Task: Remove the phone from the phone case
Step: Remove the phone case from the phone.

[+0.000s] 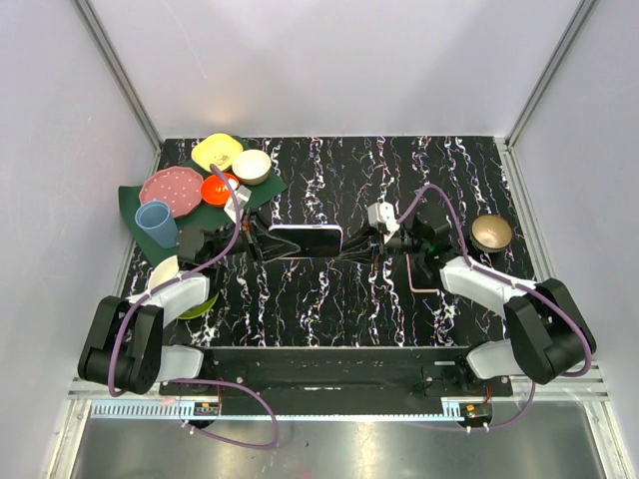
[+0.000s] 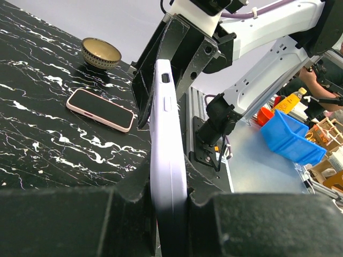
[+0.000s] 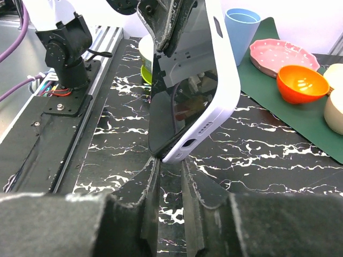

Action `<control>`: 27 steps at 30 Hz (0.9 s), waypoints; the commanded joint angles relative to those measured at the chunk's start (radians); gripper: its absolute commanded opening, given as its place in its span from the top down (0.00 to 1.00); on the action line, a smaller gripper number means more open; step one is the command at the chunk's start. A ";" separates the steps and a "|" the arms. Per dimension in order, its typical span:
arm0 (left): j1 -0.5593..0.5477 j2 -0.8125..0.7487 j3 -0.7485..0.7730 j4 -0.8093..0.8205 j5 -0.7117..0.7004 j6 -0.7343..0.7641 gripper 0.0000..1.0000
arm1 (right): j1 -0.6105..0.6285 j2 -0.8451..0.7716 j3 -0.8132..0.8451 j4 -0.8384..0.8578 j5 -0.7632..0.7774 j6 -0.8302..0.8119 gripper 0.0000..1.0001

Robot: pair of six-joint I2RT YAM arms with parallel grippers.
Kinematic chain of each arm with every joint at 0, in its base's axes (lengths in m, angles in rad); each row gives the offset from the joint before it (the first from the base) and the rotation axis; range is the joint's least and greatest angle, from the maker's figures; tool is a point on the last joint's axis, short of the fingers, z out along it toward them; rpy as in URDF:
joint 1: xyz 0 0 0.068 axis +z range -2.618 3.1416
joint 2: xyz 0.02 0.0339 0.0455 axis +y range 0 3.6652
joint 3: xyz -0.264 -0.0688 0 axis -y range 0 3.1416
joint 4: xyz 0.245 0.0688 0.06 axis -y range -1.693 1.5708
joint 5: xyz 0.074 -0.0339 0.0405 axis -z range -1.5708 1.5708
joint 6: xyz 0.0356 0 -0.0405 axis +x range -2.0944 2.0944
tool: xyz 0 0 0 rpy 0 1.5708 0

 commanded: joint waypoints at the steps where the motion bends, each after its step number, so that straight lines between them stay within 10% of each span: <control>1: -0.072 -0.024 0.043 0.398 0.097 -0.074 1.00 | 0.011 0.028 0.026 0.071 0.212 -0.058 0.74; 27: -0.080 -0.032 0.042 0.400 0.109 -0.068 1.00 | 0.002 0.048 0.043 0.057 0.276 -0.016 0.68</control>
